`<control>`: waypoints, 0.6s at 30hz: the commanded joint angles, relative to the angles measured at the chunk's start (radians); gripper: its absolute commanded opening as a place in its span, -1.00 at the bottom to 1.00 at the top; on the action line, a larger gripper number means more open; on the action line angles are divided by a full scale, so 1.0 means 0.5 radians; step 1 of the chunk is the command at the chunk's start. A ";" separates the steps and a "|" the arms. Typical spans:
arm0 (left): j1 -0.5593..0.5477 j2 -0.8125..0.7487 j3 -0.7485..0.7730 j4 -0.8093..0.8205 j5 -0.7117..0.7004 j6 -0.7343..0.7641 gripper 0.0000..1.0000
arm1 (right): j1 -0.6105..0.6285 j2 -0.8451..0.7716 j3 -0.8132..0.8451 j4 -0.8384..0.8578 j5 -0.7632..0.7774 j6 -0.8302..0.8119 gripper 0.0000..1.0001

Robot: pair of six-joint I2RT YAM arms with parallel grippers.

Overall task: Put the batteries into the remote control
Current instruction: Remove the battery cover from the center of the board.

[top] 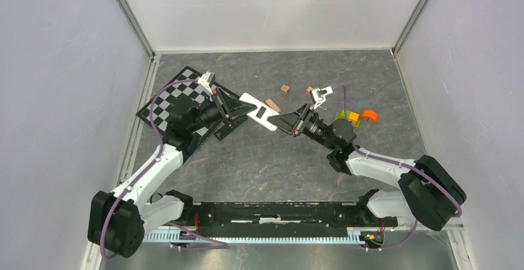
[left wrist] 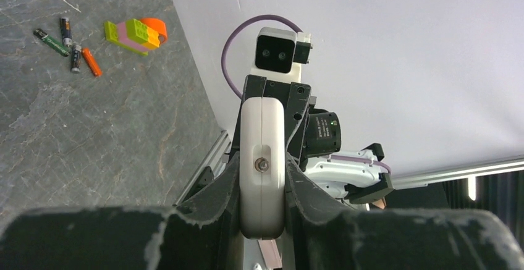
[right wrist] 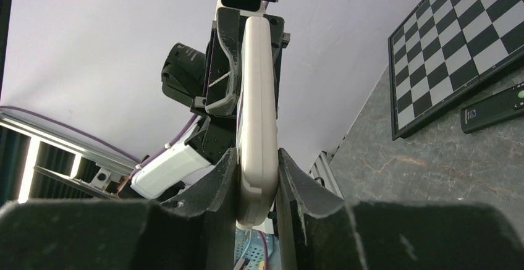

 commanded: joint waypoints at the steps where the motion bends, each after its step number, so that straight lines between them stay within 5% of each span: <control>1: 0.040 -0.097 -0.004 0.243 -0.284 -0.186 -0.96 | -0.024 0.016 -0.076 0.116 0.136 -0.033 -0.50; 12: 0.038 -0.068 -0.003 0.205 -0.209 -0.173 -0.96 | -0.034 -0.062 -0.138 0.073 0.164 -0.042 0.07; 18: 0.041 -0.035 0.018 0.096 -0.210 -0.074 -0.96 | -0.037 -0.022 -0.111 0.122 0.137 -0.019 -0.18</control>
